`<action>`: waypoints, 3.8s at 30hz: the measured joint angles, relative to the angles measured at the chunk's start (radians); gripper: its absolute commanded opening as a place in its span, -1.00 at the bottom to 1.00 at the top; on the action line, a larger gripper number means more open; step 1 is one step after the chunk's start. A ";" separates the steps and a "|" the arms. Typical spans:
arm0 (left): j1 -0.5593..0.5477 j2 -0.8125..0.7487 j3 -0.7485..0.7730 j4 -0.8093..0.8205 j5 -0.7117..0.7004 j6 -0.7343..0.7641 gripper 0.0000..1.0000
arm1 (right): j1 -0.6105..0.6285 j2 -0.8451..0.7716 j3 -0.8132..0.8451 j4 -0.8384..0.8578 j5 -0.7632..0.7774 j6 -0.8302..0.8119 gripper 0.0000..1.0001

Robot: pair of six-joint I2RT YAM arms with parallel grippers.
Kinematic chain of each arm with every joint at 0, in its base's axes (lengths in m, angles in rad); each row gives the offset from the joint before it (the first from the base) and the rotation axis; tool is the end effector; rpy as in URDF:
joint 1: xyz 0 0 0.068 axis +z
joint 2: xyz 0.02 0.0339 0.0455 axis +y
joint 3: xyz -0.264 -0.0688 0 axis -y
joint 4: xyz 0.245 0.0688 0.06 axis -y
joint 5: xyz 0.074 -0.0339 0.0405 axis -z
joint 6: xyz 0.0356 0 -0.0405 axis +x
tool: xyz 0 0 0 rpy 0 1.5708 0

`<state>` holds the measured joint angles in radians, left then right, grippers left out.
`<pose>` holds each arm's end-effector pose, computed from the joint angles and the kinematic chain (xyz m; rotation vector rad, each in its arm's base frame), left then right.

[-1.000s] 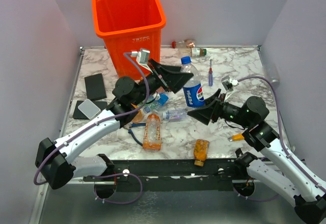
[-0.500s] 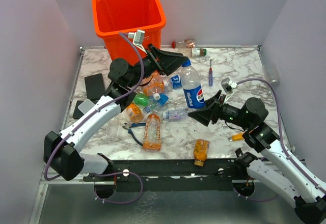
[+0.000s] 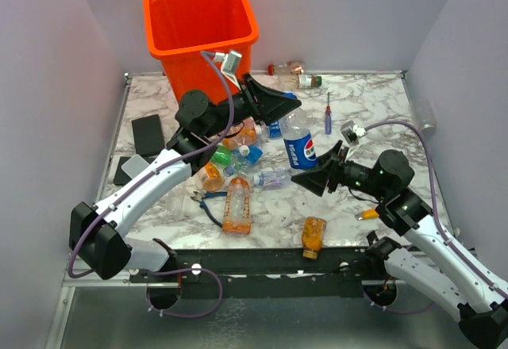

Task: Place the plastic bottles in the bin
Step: Pick up the plastic bottle from the corner of the board, then place the plastic bottle in the trash bin, then pick up the plastic bottle from the corner of the board.

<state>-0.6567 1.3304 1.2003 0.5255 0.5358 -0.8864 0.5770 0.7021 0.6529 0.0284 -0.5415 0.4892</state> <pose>0.2300 -0.2002 0.4379 0.3856 1.3617 -1.6269 0.1330 0.1084 0.3297 -0.5290 1.6552 1.2355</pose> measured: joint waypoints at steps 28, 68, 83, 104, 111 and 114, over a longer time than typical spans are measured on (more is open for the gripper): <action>0.069 -0.023 0.247 -0.261 -0.472 0.311 -1.00 | 0.004 -0.126 0.229 -0.286 0.078 0.003 0.99; 0.176 0.391 0.501 0.283 -1.254 1.238 0.98 | 0.005 -0.356 -0.113 -0.392 0.404 0.112 0.98; -0.179 -0.004 0.292 -0.043 -1.098 1.012 0.99 | 0.005 -0.221 -0.078 -0.452 0.586 0.127 0.99; -0.183 -0.443 -0.586 -0.348 -0.811 0.536 0.98 | 0.013 0.039 -0.133 -0.681 0.341 0.374 0.99; -0.183 -0.472 -0.595 -0.290 -0.828 0.515 0.98 | 0.035 0.142 -0.138 -0.689 0.328 0.378 0.99; -0.183 -0.468 -0.598 -0.289 -0.824 0.511 0.98 | 0.050 0.182 -0.138 -0.700 0.329 0.375 0.99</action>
<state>-0.8394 0.8623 0.6022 0.2367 -0.2882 -0.3756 0.6273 0.8837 0.5148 -0.6720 -0.2127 0.8642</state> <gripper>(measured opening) 0.991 0.995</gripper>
